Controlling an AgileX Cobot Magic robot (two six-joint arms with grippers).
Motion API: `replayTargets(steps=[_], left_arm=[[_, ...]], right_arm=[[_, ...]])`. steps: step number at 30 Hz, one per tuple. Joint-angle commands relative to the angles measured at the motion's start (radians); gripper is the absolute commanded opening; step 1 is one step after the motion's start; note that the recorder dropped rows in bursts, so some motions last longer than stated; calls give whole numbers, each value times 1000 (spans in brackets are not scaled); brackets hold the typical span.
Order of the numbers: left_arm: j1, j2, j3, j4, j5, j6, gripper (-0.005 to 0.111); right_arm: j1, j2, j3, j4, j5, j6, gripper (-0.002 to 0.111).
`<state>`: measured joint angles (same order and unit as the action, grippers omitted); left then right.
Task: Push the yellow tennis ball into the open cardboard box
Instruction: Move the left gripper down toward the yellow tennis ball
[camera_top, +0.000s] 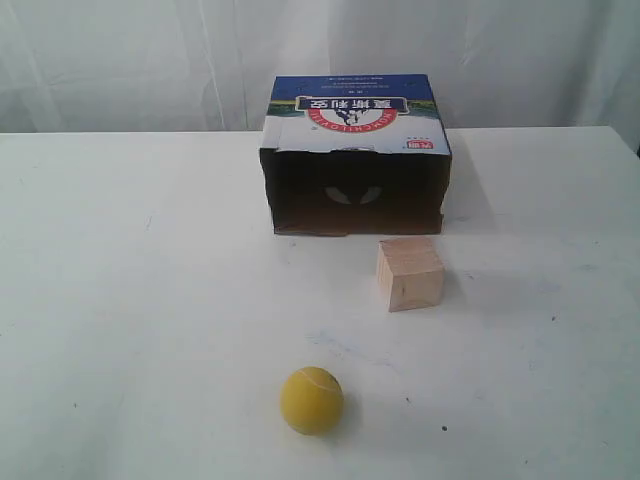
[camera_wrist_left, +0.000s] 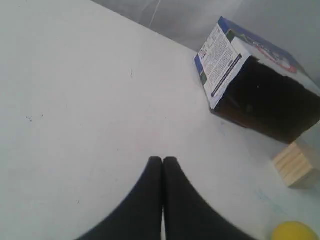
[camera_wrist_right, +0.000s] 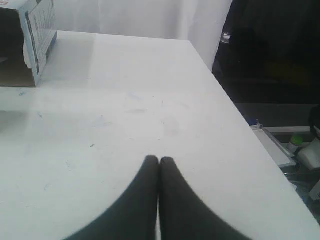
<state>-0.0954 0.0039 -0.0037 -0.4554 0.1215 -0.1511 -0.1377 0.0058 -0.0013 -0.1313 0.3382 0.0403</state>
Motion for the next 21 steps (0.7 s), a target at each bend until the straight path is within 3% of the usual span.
replayTargets(steps=[1,3,4,6,7,8,11,12,13,15,17,18,21], left_arm=[[-9,-4,4,-38,-368,-24,0],[-9,28,-20,-38,-725,-76,0],[-9,65,-62,-32,-700,-76,0],[-9,229,-221,142,-495,-62,0],[-9,379,-347,376,-280,-87,0],[-14,503,-440,516,-80,-102,0],[-37,683,-598,534,177,-3,0],[-56,742,-641,467,275,120,0],[-80,807,-675,313,362,341,0],[-100,880,-685,56,490,624,0],[-113,965,-671,-310,662,1007,0],[-118,1028,-651,-564,772,1205,0],[-137,1119,-612,-939,794,1396,0]], right_arm=[[-3,-6,1,0,-2,2,0],[-3,-6,1,0,-2,2,0],[-3,-6,1,0,-2,2,0],[-3,-6,1,0,-2,2,0],[-3,-6,1,0,-2,2,0],[-3,-6,1,0,-2,2,0],[-3,-6,1,0,-2,2,0],[-3,-6,1,0,-2,2,0],[-3,-6,1,0,-2,2,0],[-3,-6,1,0,-2,2,0],[-3,-6,1,0,-2,2,0],[-3,-6,1,0,-2,2,0],[-3,-6,1,0,-2,2,0]])
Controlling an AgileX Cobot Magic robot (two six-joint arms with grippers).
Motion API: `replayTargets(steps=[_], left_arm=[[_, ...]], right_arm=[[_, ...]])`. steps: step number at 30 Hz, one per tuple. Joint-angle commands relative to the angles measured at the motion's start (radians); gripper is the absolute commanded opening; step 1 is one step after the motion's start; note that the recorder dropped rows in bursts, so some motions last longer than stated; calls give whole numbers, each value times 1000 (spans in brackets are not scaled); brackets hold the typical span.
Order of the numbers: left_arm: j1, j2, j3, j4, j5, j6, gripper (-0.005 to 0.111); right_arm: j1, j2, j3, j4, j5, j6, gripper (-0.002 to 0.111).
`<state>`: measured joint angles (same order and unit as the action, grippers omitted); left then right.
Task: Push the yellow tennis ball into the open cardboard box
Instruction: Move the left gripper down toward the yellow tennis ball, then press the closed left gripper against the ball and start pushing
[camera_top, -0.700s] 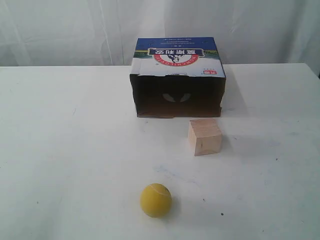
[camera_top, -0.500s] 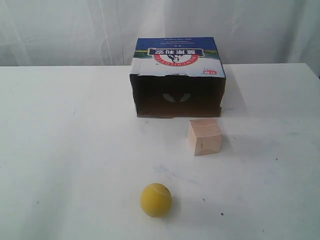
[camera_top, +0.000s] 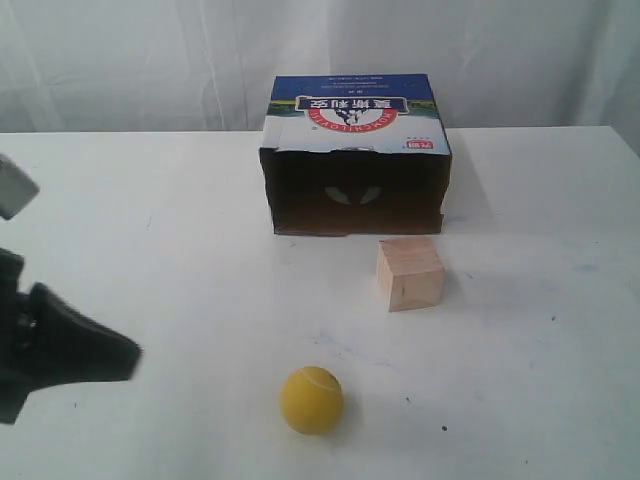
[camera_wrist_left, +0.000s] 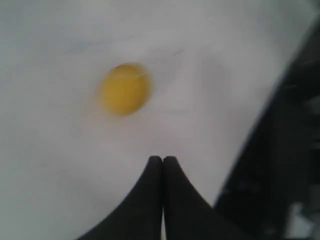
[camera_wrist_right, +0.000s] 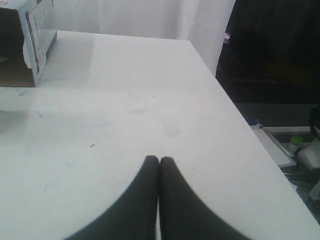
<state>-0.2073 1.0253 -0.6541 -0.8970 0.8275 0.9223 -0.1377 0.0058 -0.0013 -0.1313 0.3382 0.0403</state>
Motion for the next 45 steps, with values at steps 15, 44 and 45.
replayTargets(steps=[15,44,45], left_arm=[[-397,514,46,-847,-173,1045,0],[-397,772,-116,-847,-370,1194,0],[-397,772,-117,-847,-380,1194,0]], right_arm=[[-3,-6,1,0,-2,2,0],[-3,-6,1,0,-2,2,0],[-3,-6,1,0,-2,2,0]])
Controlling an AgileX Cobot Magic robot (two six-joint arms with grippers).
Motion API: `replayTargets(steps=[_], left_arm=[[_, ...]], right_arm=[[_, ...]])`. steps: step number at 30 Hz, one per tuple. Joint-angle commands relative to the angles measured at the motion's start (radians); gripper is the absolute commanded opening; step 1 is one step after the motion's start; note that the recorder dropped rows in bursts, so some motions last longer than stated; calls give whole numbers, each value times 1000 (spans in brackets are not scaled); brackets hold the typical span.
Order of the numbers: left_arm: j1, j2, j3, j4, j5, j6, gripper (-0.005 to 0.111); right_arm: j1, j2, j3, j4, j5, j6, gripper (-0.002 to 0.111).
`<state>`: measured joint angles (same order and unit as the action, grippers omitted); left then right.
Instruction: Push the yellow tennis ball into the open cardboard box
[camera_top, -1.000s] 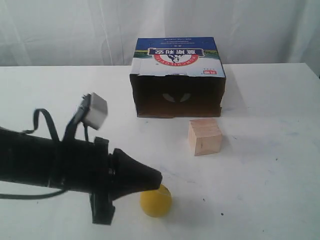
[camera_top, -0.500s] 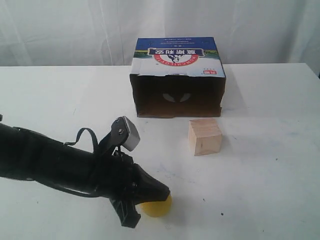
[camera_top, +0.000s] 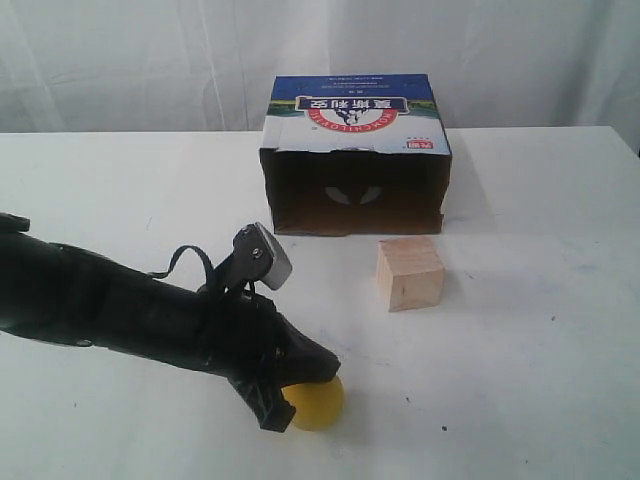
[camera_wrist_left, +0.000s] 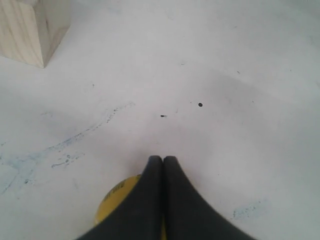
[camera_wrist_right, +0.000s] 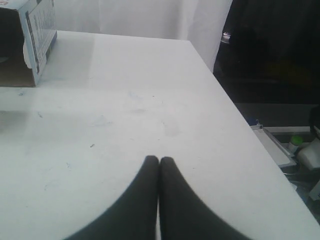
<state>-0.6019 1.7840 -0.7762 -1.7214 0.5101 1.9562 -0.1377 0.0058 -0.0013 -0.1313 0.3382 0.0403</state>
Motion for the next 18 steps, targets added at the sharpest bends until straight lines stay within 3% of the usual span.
replayTargets(steps=[1,12,18], left_arm=[[-2,14,0,-23,-75,160,0],[2,13,-182,-23,-195,162,0],[2,-14,-212,-23,-173,103,0]], right_arm=[[-3,-6,1,0,-2,2,0],[-3,-6,1,0,-2,2,0],[-3,-6,1,0,-2,2,0]])
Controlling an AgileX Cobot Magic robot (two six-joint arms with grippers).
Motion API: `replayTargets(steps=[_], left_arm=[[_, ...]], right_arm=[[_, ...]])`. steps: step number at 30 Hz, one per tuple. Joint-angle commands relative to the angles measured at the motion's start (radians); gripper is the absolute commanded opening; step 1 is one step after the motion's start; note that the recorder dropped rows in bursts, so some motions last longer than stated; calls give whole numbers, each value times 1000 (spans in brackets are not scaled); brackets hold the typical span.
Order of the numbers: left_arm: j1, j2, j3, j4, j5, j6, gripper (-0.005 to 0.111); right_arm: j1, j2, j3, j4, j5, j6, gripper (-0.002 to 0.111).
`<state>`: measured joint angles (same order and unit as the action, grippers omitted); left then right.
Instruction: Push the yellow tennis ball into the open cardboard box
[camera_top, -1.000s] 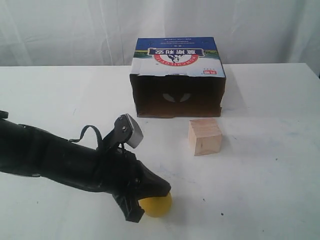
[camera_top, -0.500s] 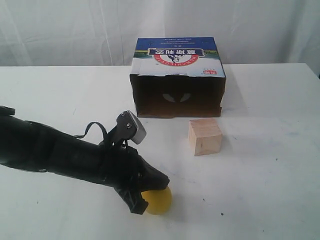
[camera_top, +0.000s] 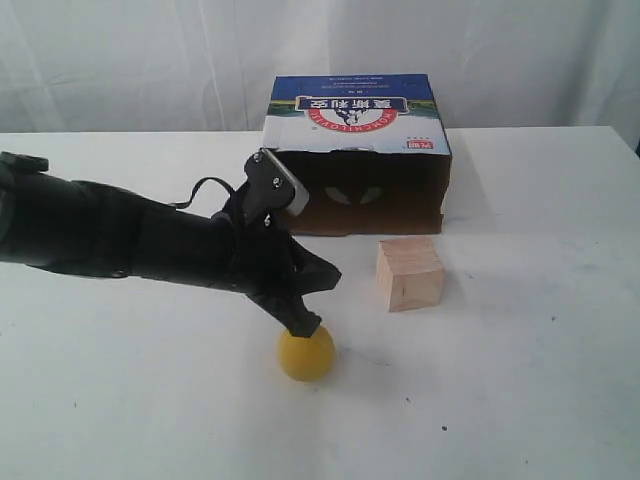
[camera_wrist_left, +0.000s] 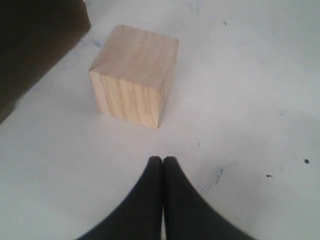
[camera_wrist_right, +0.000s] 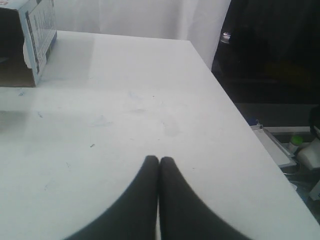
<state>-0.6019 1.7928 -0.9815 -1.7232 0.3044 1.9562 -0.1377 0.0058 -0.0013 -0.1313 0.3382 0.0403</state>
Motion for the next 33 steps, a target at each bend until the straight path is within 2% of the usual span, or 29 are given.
replayTargets(steps=[1,8,15,21,25,33], left_arm=[[2,-20,-7,-21,36,98,0],[21,61,-7,-21,15,162,0],[129,155,-26,-21,88,162,0],[209,232,-38,-21,262,162,0],[213,244,-60,-21,293,162,0],[213,278,-241,-21,292,162,0]], right_arm=[[-3,-6,1,0,-2,2,0],[-3,-6,1,0,-2,2,0],[-3,-6,1,0,-2,2,0],[-3,-6,1,0,-2,2,0],[-3,-6,1,0,-2,2,0],[-3,-6,1,0,-2,2,0]])
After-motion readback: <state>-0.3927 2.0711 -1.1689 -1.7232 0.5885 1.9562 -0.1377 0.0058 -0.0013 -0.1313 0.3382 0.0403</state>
